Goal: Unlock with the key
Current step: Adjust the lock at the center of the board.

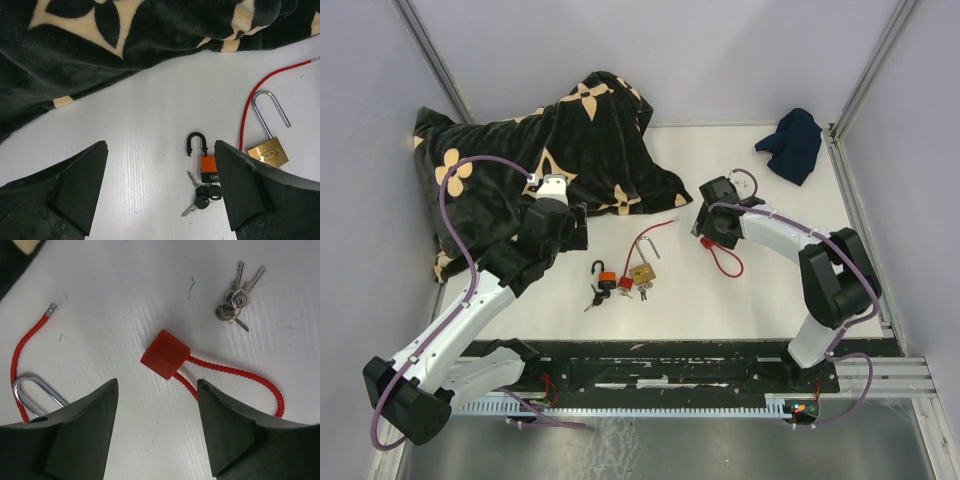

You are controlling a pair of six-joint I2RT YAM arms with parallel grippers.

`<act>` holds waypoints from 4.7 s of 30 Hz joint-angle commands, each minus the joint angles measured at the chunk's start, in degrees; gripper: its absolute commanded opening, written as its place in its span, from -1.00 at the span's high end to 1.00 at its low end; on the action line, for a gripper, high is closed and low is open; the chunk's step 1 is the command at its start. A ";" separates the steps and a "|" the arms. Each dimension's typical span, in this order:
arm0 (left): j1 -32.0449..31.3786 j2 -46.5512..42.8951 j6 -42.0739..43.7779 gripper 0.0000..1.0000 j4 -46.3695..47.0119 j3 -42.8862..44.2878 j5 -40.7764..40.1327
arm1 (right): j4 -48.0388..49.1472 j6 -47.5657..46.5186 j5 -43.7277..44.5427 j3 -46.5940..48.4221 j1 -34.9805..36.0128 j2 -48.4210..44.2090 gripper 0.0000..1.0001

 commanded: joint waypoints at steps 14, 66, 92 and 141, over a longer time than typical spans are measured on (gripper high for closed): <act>1.00 -0.63 1.20 -0.86 2.89 -0.41 0.47 | -5.80 11.34 11.86 9.71 1.45 13.19 0.01; 1.27 -0.17 1.08 -0.84 3.10 -0.55 3.47 | -17.92 0.62 2.38 4.22 11.56 -3.60 -0.55; 1.36 -1.17 1.05 -0.85 3.28 -0.74 3.88 | -13.44 14.11 4.76 -1.28 12.73 3.84 -0.13; 1.81 1.56 1.13 -0.84 3.16 -0.88 3.91 | -12.90 -39.78 -7.11 14.51 9.51 4.81 -0.50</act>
